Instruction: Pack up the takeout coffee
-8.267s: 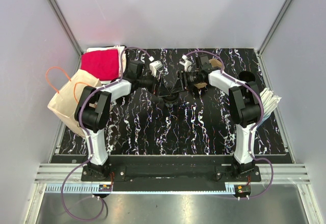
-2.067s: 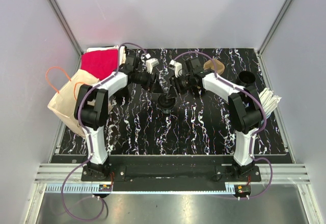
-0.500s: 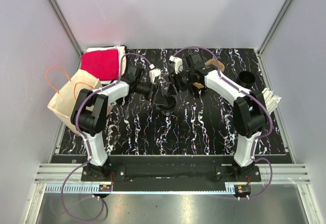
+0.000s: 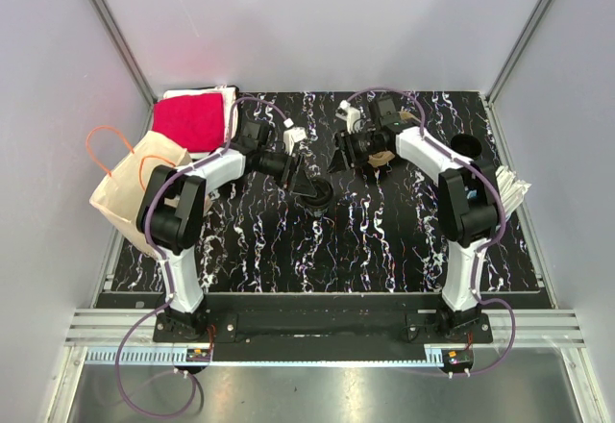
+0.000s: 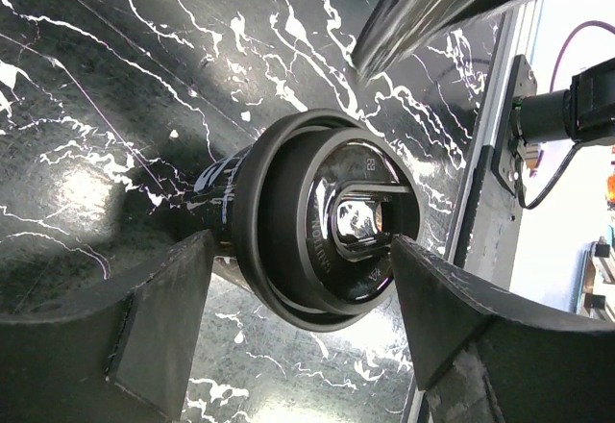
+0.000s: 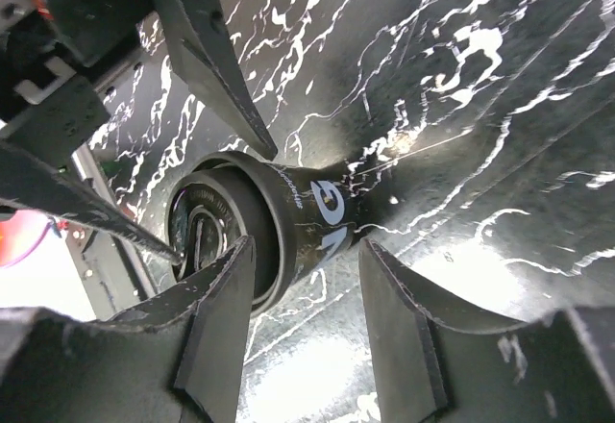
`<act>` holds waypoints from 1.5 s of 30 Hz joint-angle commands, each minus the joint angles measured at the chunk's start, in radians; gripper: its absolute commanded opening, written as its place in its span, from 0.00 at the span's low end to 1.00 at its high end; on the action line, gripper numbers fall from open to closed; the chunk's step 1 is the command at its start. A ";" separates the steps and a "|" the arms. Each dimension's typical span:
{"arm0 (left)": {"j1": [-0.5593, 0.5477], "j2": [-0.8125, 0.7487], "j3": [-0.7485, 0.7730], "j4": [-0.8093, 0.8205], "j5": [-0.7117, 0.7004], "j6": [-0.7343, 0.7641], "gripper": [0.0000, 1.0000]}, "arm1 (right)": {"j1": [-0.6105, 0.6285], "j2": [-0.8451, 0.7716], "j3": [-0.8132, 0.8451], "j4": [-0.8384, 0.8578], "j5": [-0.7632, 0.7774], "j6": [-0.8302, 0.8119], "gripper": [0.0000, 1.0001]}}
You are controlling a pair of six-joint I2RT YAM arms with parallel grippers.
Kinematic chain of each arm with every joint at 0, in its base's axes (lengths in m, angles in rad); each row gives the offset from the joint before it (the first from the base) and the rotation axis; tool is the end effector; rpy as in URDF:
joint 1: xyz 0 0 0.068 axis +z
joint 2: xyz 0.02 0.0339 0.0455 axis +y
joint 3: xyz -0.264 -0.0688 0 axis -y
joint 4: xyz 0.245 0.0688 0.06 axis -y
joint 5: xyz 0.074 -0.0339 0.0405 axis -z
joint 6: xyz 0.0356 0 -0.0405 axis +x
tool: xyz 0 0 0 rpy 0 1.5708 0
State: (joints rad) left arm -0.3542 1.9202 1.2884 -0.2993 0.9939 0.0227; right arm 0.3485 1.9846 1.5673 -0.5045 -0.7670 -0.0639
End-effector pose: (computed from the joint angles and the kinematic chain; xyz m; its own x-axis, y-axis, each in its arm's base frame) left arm 0.3642 -0.1665 0.1903 -0.7373 0.2859 -0.6121 0.6754 0.3316 -0.6587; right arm 0.4001 0.1717 0.2314 -0.7064 -0.3056 -0.6385 -0.6866 0.5150 0.5132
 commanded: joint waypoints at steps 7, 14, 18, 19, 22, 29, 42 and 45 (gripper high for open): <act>0.000 0.013 0.040 -0.018 0.029 0.051 0.77 | 0.009 0.105 0.077 0.034 -0.152 0.087 0.51; 0.001 0.020 0.049 -0.040 0.009 0.063 0.76 | 0.010 0.128 0.086 0.035 -0.225 0.099 0.48; 0.001 0.026 0.058 -0.041 -0.012 0.057 0.75 | 0.007 0.112 0.066 0.034 -0.227 0.087 0.48; 0.001 0.028 0.064 -0.041 -0.015 0.054 0.76 | 0.007 0.109 0.063 0.035 -0.227 0.084 0.48; 0.001 0.033 0.074 -0.040 -0.026 0.042 0.75 | 0.006 0.100 0.050 0.034 -0.201 0.072 0.48; 0.004 0.046 0.094 -0.050 -0.040 0.034 0.74 | 0.007 0.105 0.008 0.032 -0.157 0.038 0.47; 0.006 0.054 0.098 -0.075 -0.093 0.051 0.71 | 0.010 0.091 -0.056 0.034 -0.120 0.003 0.42; 0.004 0.046 0.089 -0.078 -0.112 0.063 0.69 | 0.010 0.074 -0.070 0.035 -0.133 0.001 0.42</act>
State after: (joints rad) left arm -0.3542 1.9594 1.3556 -0.4030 0.9943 0.0471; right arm 0.3489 2.0930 1.5417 -0.4099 -0.9352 -0.0120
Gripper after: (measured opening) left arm 0.712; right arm 0.422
